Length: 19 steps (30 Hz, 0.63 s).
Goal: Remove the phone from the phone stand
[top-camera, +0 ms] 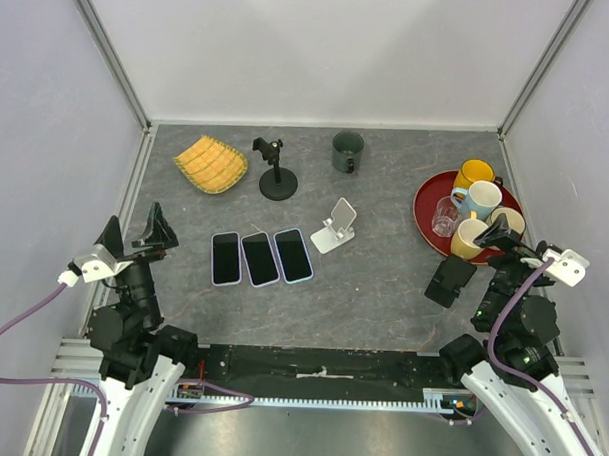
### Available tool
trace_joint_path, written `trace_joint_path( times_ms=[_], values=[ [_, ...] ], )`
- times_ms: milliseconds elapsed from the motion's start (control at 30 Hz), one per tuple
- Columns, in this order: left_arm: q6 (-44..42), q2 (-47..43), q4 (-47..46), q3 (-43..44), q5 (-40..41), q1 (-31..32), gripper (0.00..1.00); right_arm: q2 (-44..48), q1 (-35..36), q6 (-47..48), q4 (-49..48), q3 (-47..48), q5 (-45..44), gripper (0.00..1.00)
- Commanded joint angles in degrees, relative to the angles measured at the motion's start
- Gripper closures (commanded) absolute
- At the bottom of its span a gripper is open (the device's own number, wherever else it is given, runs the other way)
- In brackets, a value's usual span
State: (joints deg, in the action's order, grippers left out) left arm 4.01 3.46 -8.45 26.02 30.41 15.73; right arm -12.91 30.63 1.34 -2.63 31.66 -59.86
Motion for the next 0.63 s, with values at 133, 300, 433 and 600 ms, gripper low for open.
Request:
trace_joint_path(
  times_ms=[133,300,433,600],
  values=[
    [0.1,0.4,-2.5,-0.1,-2.2,-1.0,0.0,-0.2,0.1,0.5,-3.4,-0.3,1.8,0.02],
    [0.1,1.1,-2.4,0.1,-2.2,-1.0,0.0,-0.6,0.1,0.6,-3.8,-0.5,1.8,0.02],
    [0.7,1.5,-2.1,0.3,-2.9,-1.0,0.0,-0.5,0.1,0.6,-3.8,-0.6,2.5,0.02],
    [0.9,1.2,-1.9,0.2,-3.5,-1.0,0.0,-0.6,0.1,0.4,-3.8,-0.6,2.4,0.02]
  ],
)
